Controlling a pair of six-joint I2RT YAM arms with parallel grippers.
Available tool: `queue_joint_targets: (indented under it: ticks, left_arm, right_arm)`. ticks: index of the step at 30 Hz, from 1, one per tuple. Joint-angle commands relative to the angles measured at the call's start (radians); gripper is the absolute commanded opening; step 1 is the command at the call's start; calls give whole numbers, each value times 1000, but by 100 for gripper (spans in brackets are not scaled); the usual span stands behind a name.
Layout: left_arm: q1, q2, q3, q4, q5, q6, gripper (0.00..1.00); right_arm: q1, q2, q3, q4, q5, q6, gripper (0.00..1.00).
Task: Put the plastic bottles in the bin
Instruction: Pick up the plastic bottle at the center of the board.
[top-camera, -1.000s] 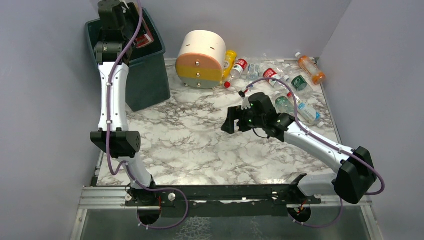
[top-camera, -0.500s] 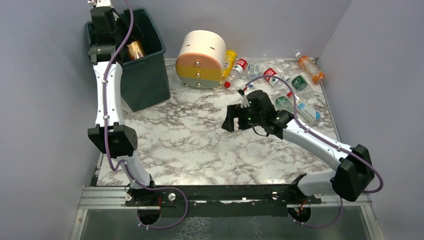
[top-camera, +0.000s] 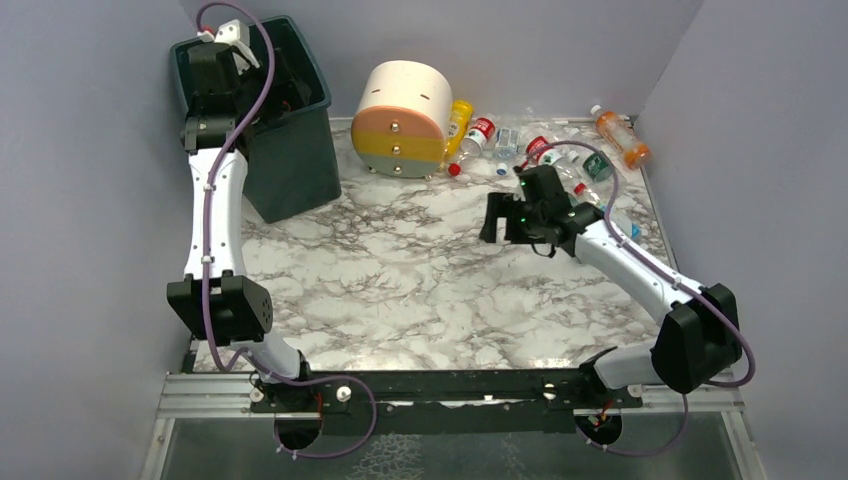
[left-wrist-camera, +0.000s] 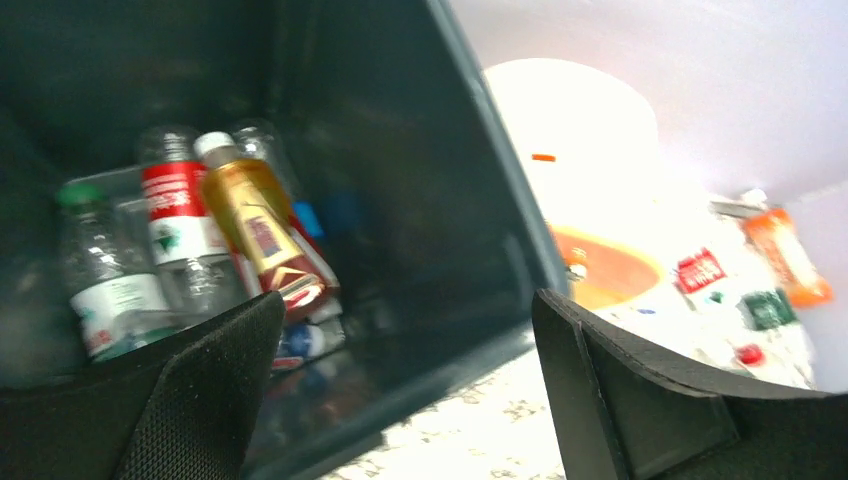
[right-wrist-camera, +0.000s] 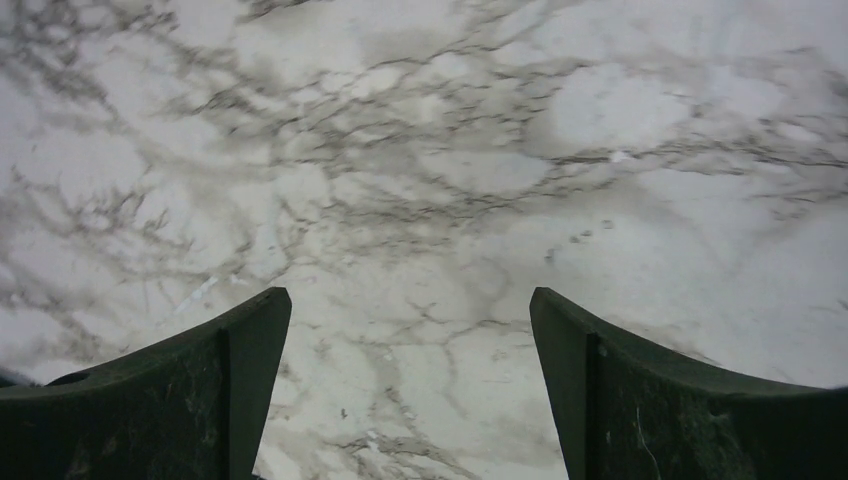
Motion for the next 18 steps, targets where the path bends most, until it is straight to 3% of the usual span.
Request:
queue_joint_targets:
  ticks: [1, 9, 18]
  left_arm:
    - [-73, -143, -169, 127, 150, -44, 99]
    - [-316, -229, -450, 278, 141, -87, 99]
    - [-361, -247, -561, 329, 155, -96, 99]
  right_arm:
    - [-144, -3, 32, -90, 57, -22, 93]
    - [-336, 40, 74, -140, 221, -35, 96]
    - [-486, 103, 45, -102, 213, -58, 97]
